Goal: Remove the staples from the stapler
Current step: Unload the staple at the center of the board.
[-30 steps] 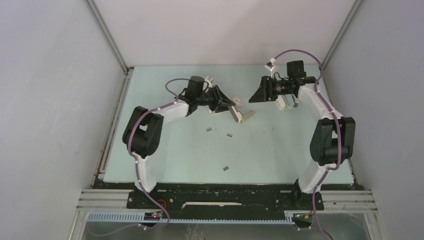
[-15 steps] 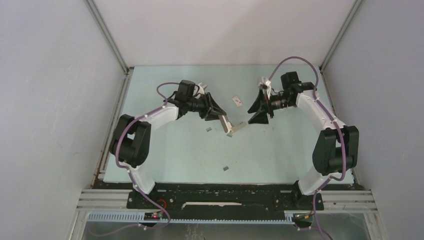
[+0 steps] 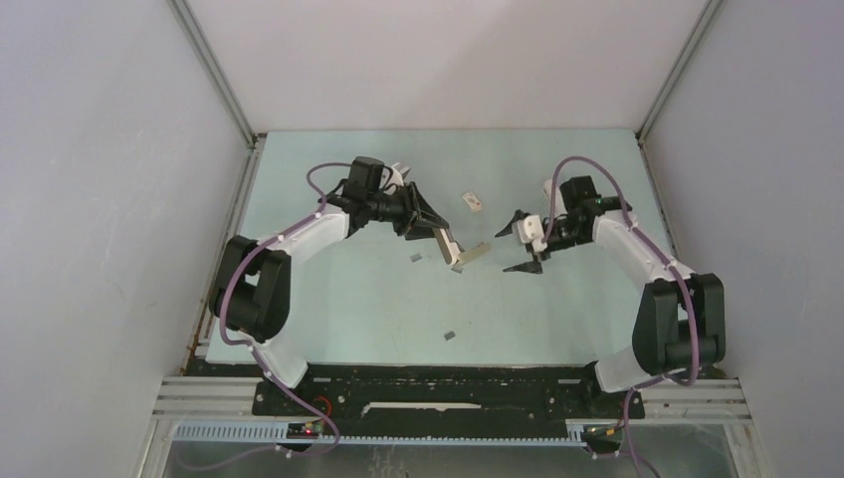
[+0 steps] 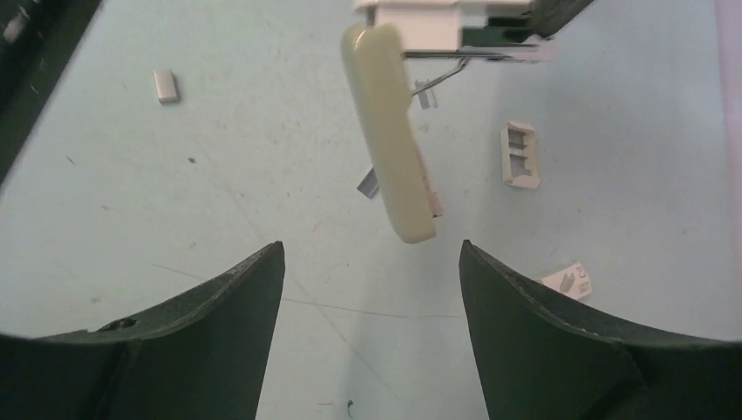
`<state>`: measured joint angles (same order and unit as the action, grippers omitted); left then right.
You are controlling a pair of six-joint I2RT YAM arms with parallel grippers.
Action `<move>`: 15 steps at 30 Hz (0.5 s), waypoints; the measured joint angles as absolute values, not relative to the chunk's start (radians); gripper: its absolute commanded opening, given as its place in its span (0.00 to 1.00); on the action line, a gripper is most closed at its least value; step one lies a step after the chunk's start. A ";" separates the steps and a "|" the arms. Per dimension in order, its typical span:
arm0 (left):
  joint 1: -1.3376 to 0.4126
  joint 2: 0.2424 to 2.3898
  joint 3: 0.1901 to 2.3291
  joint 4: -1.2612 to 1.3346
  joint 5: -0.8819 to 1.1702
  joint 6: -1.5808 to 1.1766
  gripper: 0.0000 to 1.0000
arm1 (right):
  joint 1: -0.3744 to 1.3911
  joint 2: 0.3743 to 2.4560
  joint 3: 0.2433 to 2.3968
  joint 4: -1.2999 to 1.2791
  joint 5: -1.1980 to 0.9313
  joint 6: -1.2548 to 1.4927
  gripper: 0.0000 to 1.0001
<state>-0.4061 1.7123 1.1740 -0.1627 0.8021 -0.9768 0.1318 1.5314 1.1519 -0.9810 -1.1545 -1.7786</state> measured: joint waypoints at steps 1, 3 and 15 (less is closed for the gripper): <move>-0.405 1.712 1.174 -0.162 0.806 -0.985 0.00 | 0.144 1.512 1.110 -0.922 -1.140 -1.776 0.81; -0.405 1.712 1.174 -0.156 0.817 -1.021 0.00 | 0.170 1.465 1.009 -0.776 -1.107 -1.759 0.81; -0.389 1.726 1.174 0.018 0.848 -1.316 0.00 | 0.278 1.361 0.725 0.141 -0.852 -1.347 0.86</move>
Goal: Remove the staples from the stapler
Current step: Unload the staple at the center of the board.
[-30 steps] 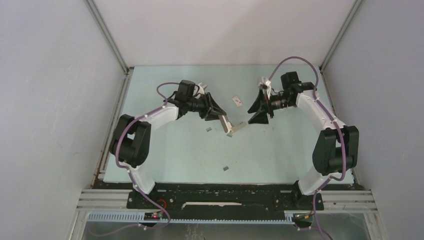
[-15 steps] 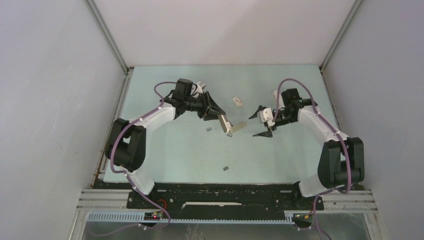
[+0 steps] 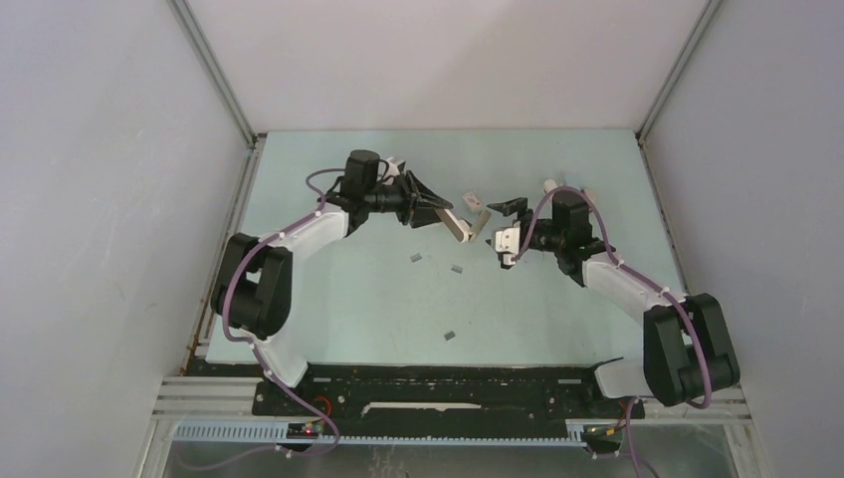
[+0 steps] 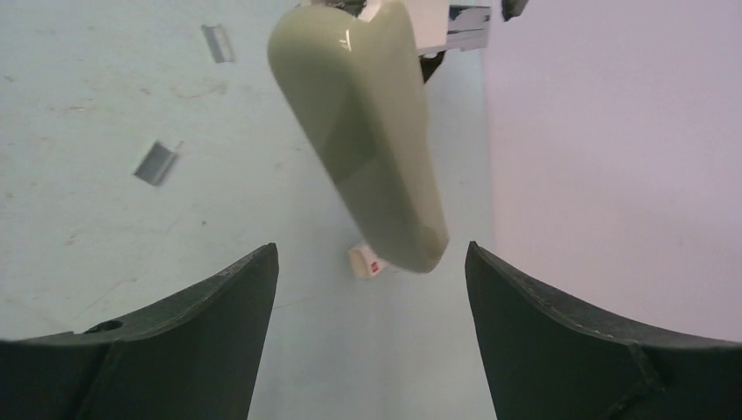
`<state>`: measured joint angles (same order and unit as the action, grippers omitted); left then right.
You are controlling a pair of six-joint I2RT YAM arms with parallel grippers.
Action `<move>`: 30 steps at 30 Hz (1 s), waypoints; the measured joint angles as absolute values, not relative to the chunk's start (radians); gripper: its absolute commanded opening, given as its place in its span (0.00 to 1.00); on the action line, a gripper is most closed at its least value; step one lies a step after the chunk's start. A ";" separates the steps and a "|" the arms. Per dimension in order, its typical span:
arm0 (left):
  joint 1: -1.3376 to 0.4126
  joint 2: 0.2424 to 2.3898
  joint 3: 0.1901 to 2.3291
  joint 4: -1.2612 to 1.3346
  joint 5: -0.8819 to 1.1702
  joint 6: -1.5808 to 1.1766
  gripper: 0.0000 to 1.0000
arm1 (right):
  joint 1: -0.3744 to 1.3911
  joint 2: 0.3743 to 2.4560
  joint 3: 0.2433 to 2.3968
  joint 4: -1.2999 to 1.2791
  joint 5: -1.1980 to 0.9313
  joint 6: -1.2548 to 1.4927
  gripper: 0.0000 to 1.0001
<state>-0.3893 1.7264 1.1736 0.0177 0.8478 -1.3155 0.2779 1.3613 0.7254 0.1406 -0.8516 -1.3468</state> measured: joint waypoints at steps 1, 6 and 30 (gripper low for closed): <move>-0.390 1.730 1.174 0.034 0.852 -1.333 0.00 | 0.282 1.361 0.722 0.172 -0.846 -1.333 0.86; -0.390 1.751 1.174 0.074 0.861 -1.392 0.00 | 0.307 1.361 0.659 0.319 -0.817 -1.262 0.87; -0.390 1.754 1.032 0.310 0.847 -1.655 0.00 | 0.424 1.395 0.515 0.782 -0.568 -1.163 0.27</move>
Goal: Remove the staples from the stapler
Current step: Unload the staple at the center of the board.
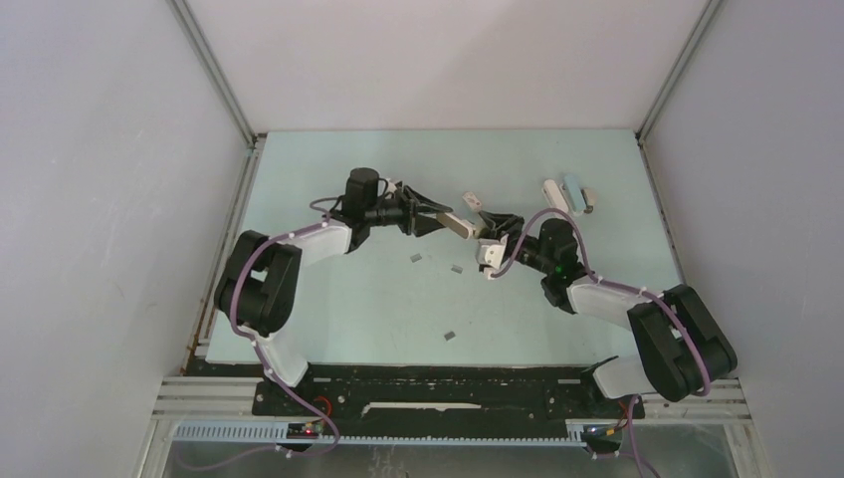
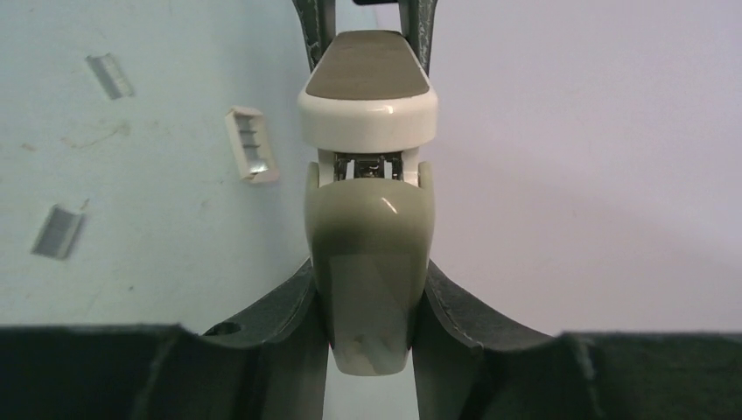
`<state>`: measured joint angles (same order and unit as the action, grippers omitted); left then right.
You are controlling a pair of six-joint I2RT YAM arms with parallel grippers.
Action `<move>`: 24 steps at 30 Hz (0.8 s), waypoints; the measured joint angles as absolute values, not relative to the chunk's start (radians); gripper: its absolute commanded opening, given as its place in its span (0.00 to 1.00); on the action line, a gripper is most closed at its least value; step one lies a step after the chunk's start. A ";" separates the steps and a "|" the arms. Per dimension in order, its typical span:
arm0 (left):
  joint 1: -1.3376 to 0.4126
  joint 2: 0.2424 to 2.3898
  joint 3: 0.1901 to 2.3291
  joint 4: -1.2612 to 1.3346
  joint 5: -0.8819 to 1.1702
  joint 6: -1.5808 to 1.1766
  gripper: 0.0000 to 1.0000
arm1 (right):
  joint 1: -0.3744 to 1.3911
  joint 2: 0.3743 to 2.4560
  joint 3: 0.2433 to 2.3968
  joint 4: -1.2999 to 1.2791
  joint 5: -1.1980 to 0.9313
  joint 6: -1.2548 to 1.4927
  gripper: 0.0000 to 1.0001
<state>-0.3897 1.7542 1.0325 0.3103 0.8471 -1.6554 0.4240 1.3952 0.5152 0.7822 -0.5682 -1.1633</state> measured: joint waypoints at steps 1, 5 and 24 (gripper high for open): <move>-0.391 1.754 1.011 0.321 0.839 -1.675 0.00 | 0.425 1.395 0.506 0.780 -0.566 -1.168 0.25; -0.403 1.751 0.910 0.360 0.792 -1.750 0.00 | 0.431 1.395 0.464 0.739 -0.559 -1.177 0.20; -0.439 1.683 0.789 0.150 0.541 -1.824 0.00 | 0.512 1.394 0.518 0.353 -0.461 -1.198 0.17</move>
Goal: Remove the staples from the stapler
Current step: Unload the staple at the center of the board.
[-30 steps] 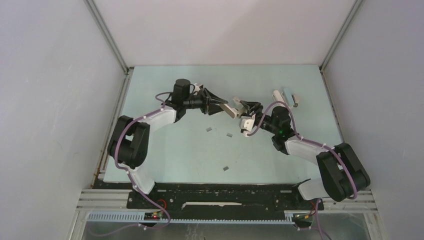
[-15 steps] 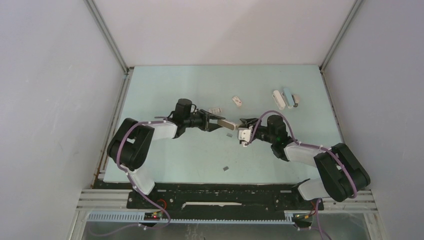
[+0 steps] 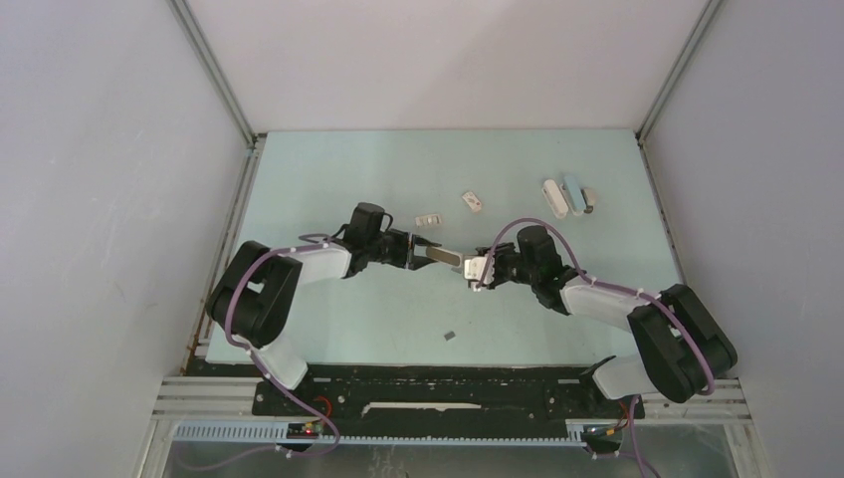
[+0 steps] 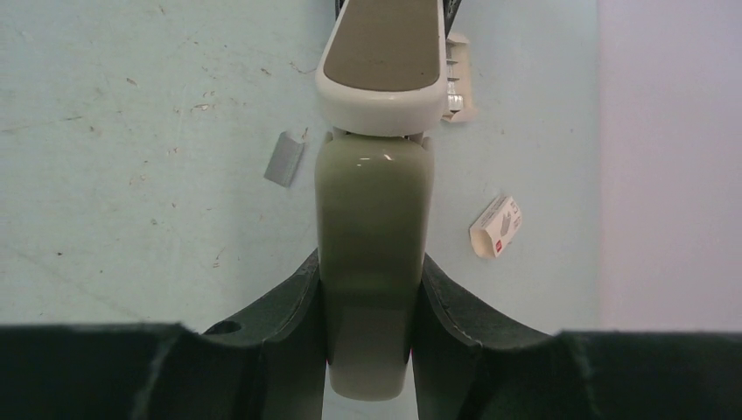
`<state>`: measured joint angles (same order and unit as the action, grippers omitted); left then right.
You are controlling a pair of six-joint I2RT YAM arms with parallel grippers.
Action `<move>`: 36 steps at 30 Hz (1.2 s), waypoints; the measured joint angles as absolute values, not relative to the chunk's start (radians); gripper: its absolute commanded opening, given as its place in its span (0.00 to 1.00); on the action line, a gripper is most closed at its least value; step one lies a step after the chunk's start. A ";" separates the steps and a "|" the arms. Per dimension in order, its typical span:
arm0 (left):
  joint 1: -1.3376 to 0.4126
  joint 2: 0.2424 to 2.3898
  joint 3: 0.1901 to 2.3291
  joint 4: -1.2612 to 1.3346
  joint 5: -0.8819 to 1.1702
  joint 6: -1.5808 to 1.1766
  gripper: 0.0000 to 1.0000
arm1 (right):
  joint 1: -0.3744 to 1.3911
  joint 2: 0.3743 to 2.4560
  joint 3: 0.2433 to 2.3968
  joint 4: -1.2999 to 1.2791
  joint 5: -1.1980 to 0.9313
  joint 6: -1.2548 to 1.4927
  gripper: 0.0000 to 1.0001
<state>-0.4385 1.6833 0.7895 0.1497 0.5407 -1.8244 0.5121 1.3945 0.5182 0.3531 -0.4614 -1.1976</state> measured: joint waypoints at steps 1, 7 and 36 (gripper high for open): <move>-0.439 1.684 0.791 0.149 0.540 -1.824 0.00 | 0.512 1.394 0.528 0.333 -0.461 -1.192 0.17; -0.435 1.695 0.826 0.141 0.535 -1.805 0.00 | 0.519 1.394 0.599 0.229 -0.456 -1.150 0.18; -0.389 1.680 0.765 0.696 0.604 -1.705 0.00 | 0.574 1.362 0.901 -0.097 -0.542 -1.027 1.00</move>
